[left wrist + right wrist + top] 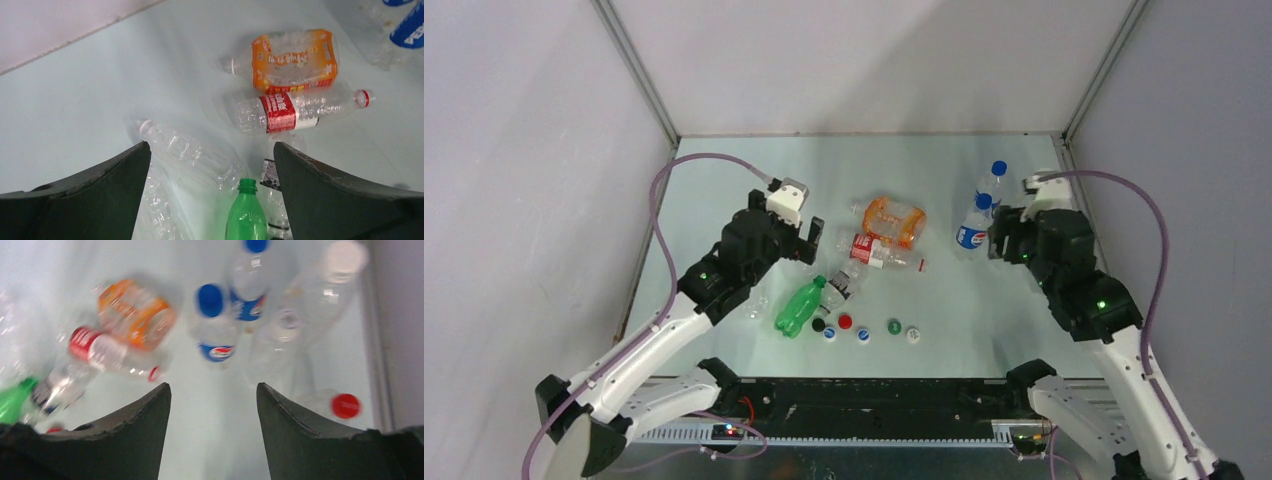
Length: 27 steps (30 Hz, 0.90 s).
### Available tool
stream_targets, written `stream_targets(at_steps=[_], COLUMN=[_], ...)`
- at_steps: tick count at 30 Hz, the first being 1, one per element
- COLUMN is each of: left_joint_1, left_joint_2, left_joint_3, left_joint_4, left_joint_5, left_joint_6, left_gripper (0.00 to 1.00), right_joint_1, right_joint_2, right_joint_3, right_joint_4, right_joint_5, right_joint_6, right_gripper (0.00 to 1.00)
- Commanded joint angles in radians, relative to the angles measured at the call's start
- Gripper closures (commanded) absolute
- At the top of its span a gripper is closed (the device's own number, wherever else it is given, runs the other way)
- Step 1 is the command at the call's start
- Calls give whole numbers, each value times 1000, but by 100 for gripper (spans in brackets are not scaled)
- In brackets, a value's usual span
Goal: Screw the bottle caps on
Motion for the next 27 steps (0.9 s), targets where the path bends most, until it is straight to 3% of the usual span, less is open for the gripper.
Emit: stream_targets(at_steps=[1, 6, 15, 19, 27], left_joint_1=[8, 9, -6, -42, -95], left_joint_2=[62, 203, 495, 612, 840], left_joint_3=[68, 144, 334, 407, 536], left_joint_4=[-106, -174, -225, -268, -309], left_joint_5=[82, 224, 491, 518, 505], left_joint_6=[34, 156, 416, 602, 732], left_gripper=[0, 0, 0, 0, 3], right_joint_1=[209, 375, 390, 391, 389], right_joint_2=[63, 129, 50, -20, -128], right_joint_3=[3, -44, -99, -118, -136], right_joint_4=[-32, 29, 50, 27, -22], right_joint_5=[-40, -46, -24, -3, 4], right_joint_6=[33, 25, 21, 23, 33], right_gripper=[34, 33, 33, 33, 33])
